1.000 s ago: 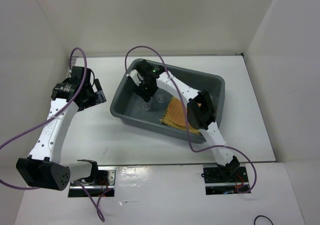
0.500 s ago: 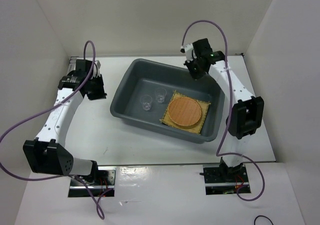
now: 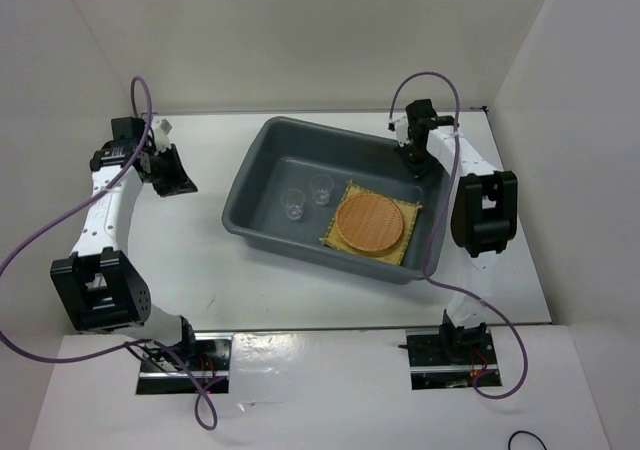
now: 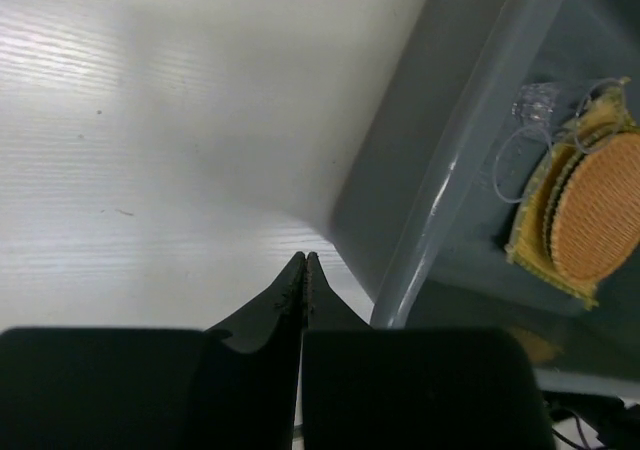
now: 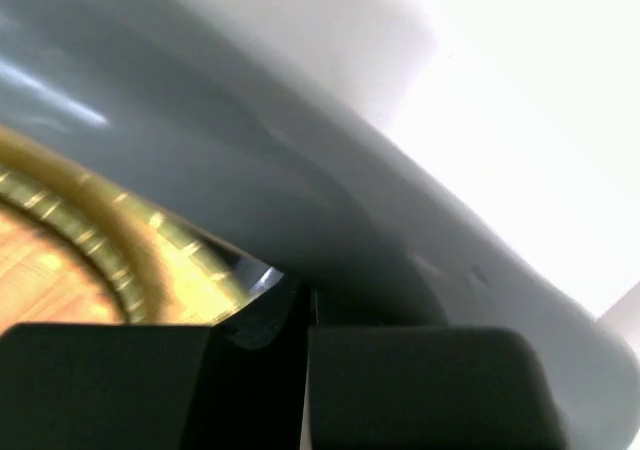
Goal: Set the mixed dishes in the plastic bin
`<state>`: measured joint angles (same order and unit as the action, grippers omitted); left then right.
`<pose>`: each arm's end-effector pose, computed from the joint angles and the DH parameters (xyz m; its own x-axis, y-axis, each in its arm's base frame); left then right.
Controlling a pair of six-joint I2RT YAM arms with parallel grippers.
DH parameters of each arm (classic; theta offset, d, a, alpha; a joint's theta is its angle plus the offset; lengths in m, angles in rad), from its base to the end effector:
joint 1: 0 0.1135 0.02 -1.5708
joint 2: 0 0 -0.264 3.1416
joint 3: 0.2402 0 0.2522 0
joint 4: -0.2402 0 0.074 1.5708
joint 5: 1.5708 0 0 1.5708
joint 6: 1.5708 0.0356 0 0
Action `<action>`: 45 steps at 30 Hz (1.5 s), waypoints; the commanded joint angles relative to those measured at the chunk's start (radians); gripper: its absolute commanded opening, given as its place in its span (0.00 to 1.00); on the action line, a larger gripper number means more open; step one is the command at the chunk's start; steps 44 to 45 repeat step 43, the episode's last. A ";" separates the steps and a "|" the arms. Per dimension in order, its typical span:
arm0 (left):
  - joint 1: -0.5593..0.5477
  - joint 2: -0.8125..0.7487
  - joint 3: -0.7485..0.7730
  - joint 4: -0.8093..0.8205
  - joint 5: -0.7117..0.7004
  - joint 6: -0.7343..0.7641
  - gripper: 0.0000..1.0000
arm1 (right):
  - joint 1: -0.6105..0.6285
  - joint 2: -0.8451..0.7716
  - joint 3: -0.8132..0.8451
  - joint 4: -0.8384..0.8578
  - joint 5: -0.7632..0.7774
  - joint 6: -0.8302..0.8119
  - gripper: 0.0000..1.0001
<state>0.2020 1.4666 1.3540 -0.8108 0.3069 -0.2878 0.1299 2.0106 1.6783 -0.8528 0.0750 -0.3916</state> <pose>0.3037 0.0512 0.3221 -0.7457 -0.4289 -0.5099 -0.2340 0.8851 -0.4023 0.4215 0.0524 0.2277 -0.8106 -0.4897 -0.3212 -0.4442 0.8715 -0.2078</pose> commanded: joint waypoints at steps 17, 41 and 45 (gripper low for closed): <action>0.077 0.106 0.007 0.032 0.242 0.038 0.05 | 0.020 0.398 0.613 0.067 0.060 0.009 0.00; 0.096 -0.089 -0.003 0.010 0.201 0.044 1.00 | 0.016 -0.669 -0.261 -0.021 -0.159 0.163 0.99; 0.096 -0.104 -0.003 0.010 0.201 0.044 1.00 | -0.031 -0.717 -0.336 -0.022 -0.204 0.172 0.99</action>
